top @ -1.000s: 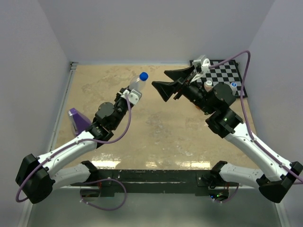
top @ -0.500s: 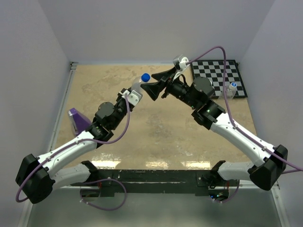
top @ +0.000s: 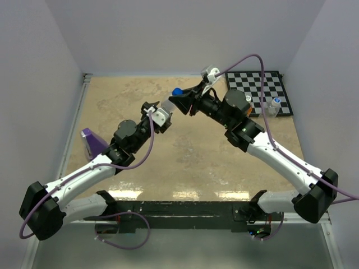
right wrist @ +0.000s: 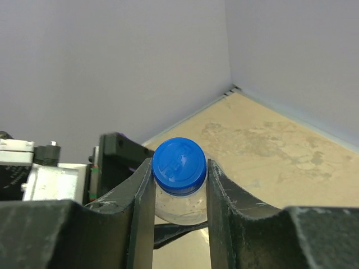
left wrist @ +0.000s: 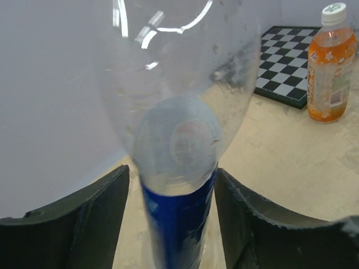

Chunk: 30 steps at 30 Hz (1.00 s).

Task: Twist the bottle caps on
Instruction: Place the plastic bottle at the center of the board.

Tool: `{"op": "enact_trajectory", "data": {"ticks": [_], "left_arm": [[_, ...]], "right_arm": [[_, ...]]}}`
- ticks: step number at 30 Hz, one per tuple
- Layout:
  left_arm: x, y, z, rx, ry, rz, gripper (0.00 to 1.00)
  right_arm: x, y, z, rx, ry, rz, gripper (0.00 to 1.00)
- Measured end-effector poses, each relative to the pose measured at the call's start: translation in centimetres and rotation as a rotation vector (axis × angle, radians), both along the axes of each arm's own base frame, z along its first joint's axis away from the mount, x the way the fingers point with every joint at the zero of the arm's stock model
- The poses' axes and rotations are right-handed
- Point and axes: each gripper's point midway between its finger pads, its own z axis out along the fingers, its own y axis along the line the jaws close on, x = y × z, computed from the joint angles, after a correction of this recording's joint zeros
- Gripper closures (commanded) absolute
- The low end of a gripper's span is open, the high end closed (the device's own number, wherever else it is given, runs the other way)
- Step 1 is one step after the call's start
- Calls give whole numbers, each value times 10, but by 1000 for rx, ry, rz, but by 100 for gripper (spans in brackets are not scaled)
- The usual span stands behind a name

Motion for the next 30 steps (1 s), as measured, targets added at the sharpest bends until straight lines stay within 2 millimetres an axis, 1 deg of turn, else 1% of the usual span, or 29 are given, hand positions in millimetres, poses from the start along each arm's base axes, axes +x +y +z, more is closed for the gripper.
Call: {"op": "enact_trajectory", "data": {"ticks": [1, 3, 6, 7, 9, 11, 13, 16, 19, 21, 23, 25, 30], "left_arm": [[0, 0, 1, -3, -1, -1, 19], [0, 0, 3, -15, -6, 2, 15], [-2, 2, 11, -48, -14, 6, 7], [-2, 4, 15, -62, -21, 11, 7], [-3, 11, 25, -103, -39, 35, 5], [-2, 23, 37, -156, -63, 75, 3], [-1, 38, 48, -210, -86, 127, 2], [1, 61, 59, -280, -111, 212, 1], [4, 77, 64, -327, -120, 283, 0], [7, 86, 63, -346, -117, 325, 0], [9, 93, 62, -358, -113, 361, 0], [10, 98, 61, -363, -112, 385, 0], [10, 104, 60, -371, -113, 417, 0]], "right_arm": [[2, -3, -2, -14, 0, -18, 100], [9, -15, -7, -48, 7, -82, 100], [23, -42, -12, -92, 17, -207, 100], [27, -53, -13, -109, 17, -255, 100], [36, -73, -17, -139, 25, -345, 100], [45, -93, -24, -163, 40, -426, 100], [54, -113, -41, -196, 75, -503, 100], [64, -139, -83, -264, 146, -605, 100], [67, -157, -126, -343, 222, -660, 100], [69, -165, -147, -382, 264, -684, 100], [71, -172, -161, -404, 290, -706, 100], [73, -175, -170, -413, 304, -716, 100], [77, -183, -183, -406, 299, -751, 100]]}}
